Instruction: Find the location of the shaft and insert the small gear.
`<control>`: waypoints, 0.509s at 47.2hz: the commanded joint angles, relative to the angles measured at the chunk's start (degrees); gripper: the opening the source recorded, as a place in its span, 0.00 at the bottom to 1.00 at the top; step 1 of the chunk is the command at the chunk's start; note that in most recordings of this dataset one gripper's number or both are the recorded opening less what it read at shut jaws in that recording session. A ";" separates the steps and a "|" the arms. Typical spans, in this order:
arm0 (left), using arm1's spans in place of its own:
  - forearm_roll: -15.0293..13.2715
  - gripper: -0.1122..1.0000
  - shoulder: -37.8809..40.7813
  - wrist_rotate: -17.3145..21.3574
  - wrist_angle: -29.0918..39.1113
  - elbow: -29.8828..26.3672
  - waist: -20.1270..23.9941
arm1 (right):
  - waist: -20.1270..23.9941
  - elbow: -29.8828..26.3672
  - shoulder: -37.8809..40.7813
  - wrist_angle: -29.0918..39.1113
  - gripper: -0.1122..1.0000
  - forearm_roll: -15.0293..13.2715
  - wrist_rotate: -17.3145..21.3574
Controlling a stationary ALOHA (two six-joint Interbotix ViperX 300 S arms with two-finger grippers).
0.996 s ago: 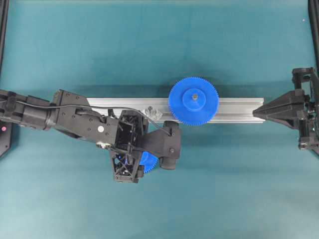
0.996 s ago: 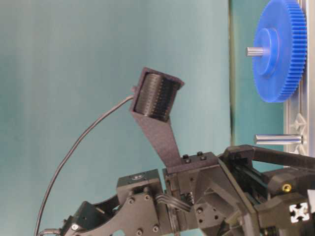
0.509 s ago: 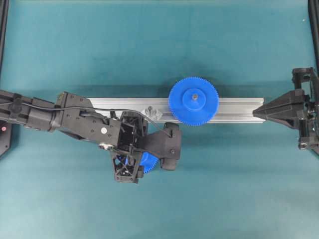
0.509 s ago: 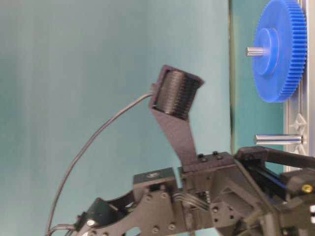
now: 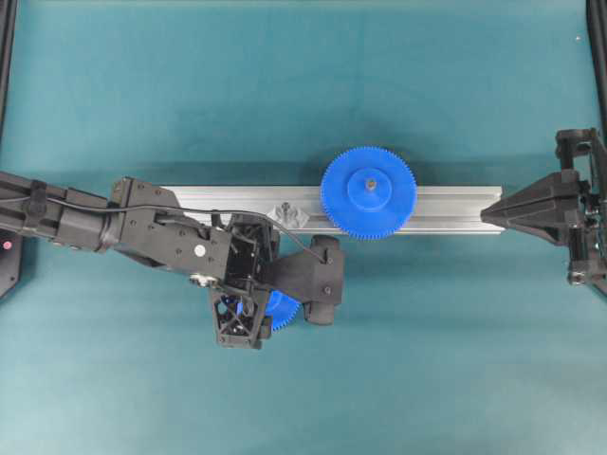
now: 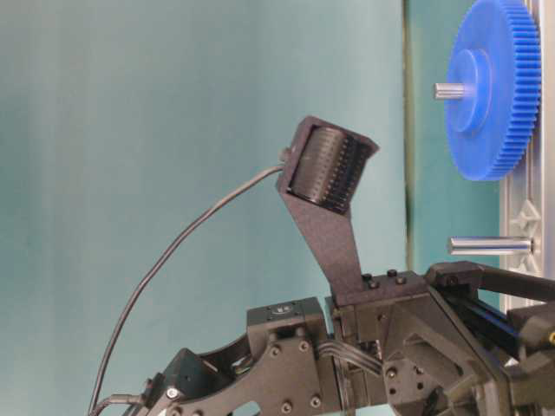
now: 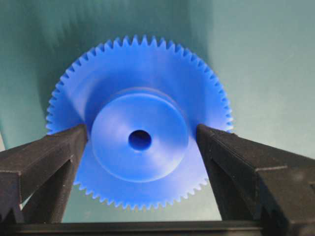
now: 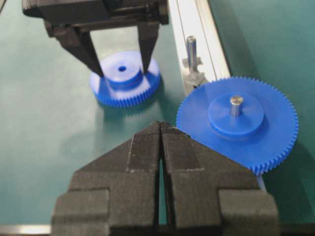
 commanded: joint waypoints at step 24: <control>0.09 0.94 -0.35 -0.26 -0.53 -0.44 -0.26 | -0.09 -0.53 0.26 -0.70 0.08 0.00 0.53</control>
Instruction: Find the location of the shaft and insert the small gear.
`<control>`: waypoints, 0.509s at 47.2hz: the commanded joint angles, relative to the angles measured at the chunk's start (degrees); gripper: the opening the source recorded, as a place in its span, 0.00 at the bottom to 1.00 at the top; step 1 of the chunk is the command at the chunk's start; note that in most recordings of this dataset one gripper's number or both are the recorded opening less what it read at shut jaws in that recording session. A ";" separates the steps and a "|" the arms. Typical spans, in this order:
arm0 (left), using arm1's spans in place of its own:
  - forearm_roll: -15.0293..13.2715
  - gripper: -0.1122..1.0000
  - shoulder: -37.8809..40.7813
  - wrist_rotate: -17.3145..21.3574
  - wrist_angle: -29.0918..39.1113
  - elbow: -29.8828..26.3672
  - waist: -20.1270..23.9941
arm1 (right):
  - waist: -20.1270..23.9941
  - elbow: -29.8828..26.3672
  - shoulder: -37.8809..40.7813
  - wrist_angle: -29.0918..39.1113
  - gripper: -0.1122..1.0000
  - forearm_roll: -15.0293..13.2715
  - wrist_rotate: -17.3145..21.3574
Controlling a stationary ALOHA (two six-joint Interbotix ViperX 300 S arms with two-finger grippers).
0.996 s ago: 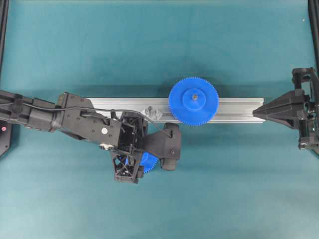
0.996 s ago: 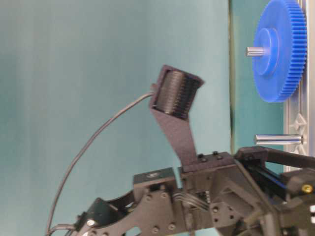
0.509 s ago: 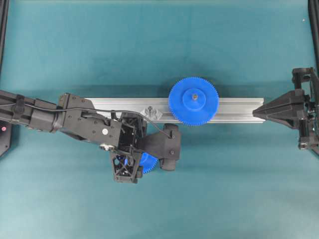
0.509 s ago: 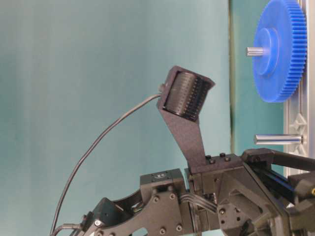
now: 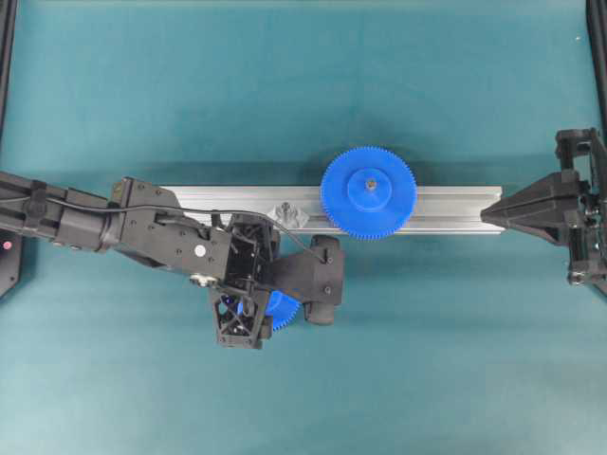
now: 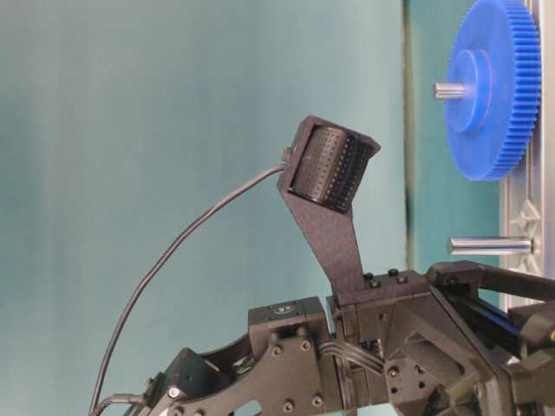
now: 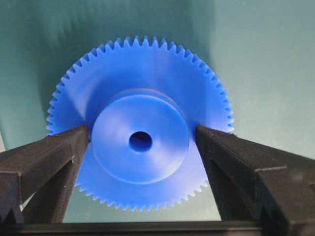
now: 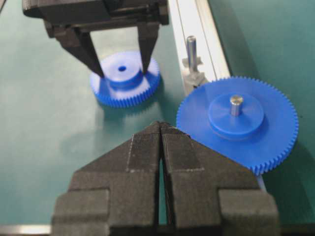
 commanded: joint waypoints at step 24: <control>0.09 0.90 -0.44 -0.44 -0.26 -0.62 -0.26 | -0.09 -0.62 0.35 -0.62 0.08 0.00 0.53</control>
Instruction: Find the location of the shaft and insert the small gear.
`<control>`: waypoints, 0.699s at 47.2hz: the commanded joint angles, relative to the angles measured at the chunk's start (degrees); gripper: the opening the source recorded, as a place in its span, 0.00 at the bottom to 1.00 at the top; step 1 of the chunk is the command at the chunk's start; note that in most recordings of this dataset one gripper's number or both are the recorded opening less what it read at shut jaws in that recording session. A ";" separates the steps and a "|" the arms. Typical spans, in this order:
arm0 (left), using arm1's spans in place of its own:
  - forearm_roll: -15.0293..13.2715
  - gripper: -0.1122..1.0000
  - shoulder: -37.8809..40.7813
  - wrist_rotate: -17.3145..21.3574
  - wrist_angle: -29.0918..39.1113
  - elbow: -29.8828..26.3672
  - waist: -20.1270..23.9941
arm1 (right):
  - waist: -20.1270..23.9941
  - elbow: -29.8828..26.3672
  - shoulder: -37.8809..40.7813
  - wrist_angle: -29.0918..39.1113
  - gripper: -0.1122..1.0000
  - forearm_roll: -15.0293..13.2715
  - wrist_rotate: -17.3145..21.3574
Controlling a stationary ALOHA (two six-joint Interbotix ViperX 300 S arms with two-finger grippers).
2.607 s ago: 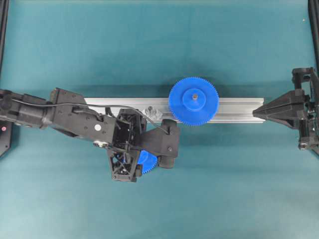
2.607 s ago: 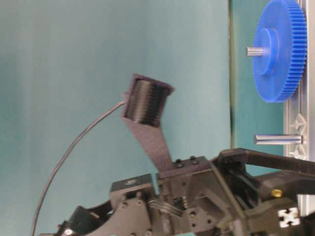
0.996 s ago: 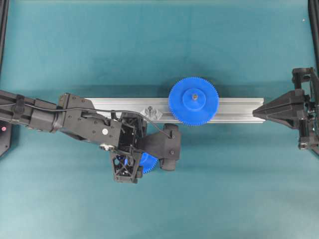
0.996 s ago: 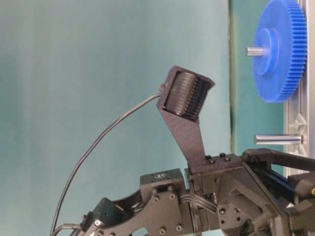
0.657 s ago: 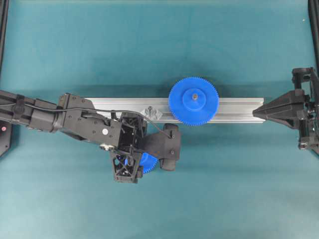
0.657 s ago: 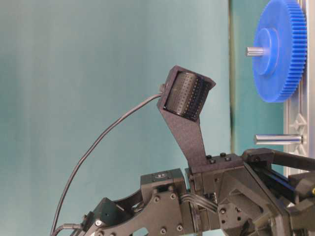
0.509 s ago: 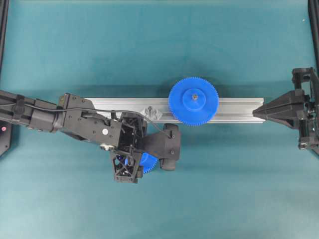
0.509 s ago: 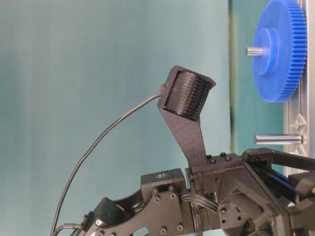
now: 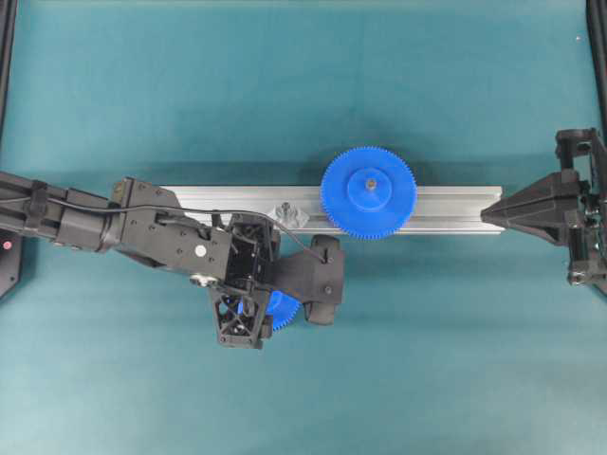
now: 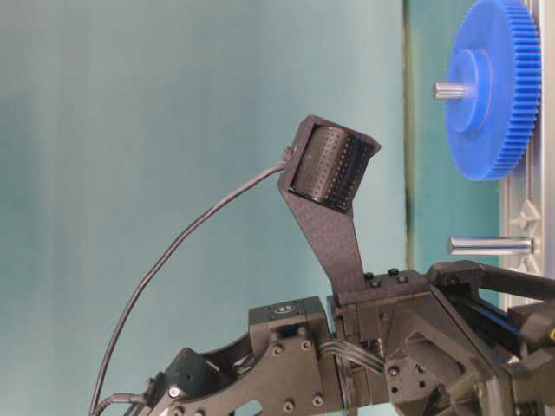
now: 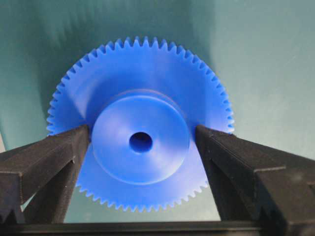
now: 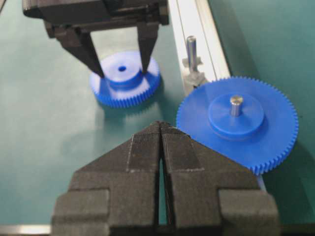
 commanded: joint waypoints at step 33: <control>0.09 0.67 -0.62 -0.09 0.62 -0.88 -0.26 | -0.09 -0.53 0.26 -0.70 0.08 0.00 0.44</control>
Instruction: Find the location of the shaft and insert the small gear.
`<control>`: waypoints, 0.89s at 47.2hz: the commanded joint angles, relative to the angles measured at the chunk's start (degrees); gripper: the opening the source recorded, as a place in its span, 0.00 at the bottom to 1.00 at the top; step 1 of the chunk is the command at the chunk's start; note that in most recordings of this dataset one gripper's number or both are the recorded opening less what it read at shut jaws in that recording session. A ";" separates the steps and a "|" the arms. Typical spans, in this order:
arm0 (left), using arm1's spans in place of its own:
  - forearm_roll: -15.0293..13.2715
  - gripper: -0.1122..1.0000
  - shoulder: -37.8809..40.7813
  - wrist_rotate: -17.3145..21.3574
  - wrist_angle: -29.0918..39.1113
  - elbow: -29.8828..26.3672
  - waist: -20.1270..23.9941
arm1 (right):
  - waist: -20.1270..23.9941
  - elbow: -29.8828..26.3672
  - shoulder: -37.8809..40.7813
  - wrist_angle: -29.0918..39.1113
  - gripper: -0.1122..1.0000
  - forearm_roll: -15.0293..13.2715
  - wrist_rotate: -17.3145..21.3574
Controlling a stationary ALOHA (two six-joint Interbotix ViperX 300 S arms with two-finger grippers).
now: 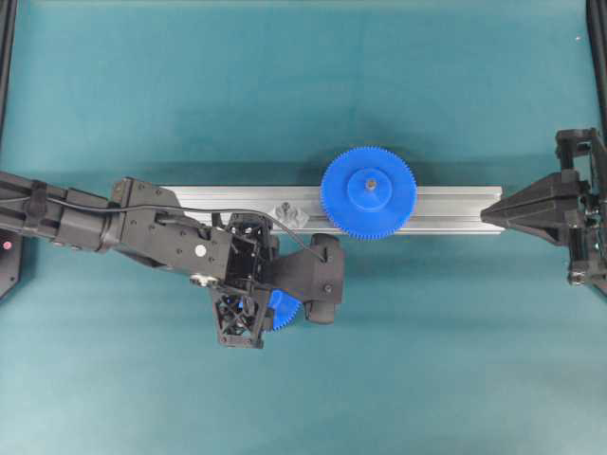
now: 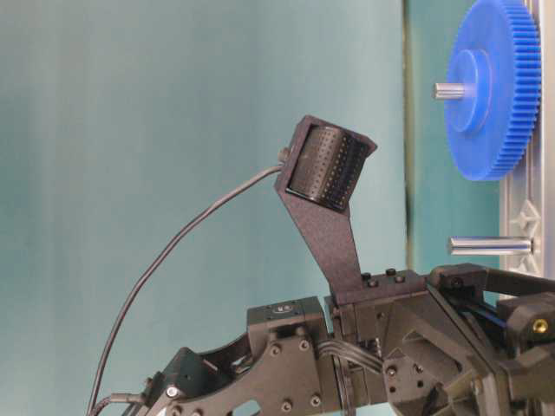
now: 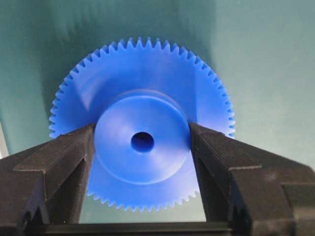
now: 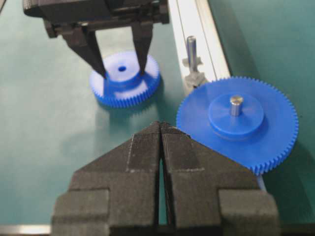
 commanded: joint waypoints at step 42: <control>0.26 0.67 -2.46 4.31 15.12 -13.54 1.49 | -0.26 -0.35 0.26 -0.62 0.08 0.09 0.44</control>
